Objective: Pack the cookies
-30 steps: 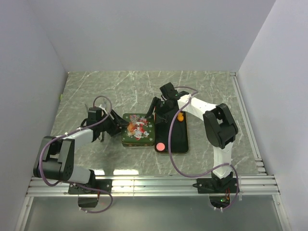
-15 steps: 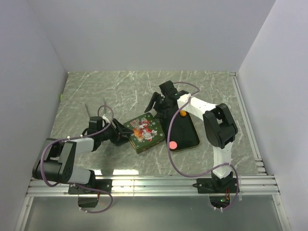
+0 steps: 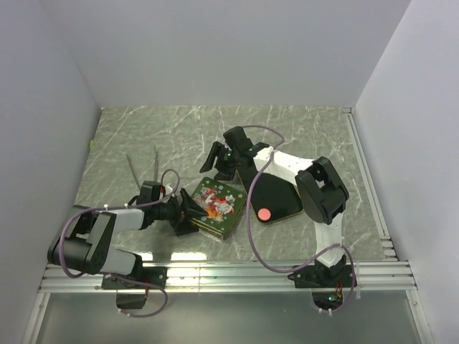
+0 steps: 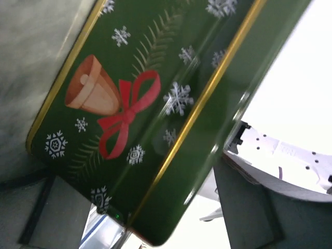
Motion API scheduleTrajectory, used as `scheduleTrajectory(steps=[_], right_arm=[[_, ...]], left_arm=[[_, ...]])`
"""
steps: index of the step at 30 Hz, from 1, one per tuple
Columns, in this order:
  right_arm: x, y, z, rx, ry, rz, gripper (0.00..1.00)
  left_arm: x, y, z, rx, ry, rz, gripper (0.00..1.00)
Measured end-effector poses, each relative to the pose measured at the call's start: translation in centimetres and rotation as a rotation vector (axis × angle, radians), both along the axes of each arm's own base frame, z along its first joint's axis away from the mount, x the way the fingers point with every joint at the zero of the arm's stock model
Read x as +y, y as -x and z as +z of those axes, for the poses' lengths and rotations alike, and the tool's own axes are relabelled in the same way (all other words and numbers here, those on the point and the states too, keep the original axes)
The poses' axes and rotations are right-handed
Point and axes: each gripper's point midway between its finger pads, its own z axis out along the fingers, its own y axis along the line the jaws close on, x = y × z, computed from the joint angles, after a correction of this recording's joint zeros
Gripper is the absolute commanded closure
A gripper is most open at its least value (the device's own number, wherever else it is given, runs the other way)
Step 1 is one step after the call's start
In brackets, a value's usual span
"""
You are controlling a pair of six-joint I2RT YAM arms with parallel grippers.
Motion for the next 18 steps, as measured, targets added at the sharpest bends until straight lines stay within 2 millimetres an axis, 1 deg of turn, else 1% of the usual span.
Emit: scheduleTrajectory(steps=[2,4,6,15,16,18], right_arm=[[0.0,0.3,-0.3,0.009,-0.001,0.003,0.29],[-0.1,0.5,-0.6,0.019,0.000,0.003,0.29],[-0.1,0.7,-0.7,0.029,-0.001,0.001,0.29],[-0.3,1.4,-0.8,0.043,-0.015,-0.003,0.30],[-0.3,1.5,-0.8,0.046,-0.016,-0.003,0.30],[-0.4,1.7,-0.8,0.049,-0.018,-0.004,0.30]], left_arm=[[0.1,0.2,-0.1,0.017,-0.016,0.005,0.06],[0.3,0.3,-0.1,0.034,-0.032,0.009,0.09],[0.5,0.4,-0.1,0.040,-0.049,0.011,0.09],[1.4,0.4,0.1,0.018,-0.135,0.030,0.03],[1.5,0.4,0.1,0.017,-0.144,0.031,0.01],[1.7,0.4,0.1,0.015,-0.155,0.034,0.01]])
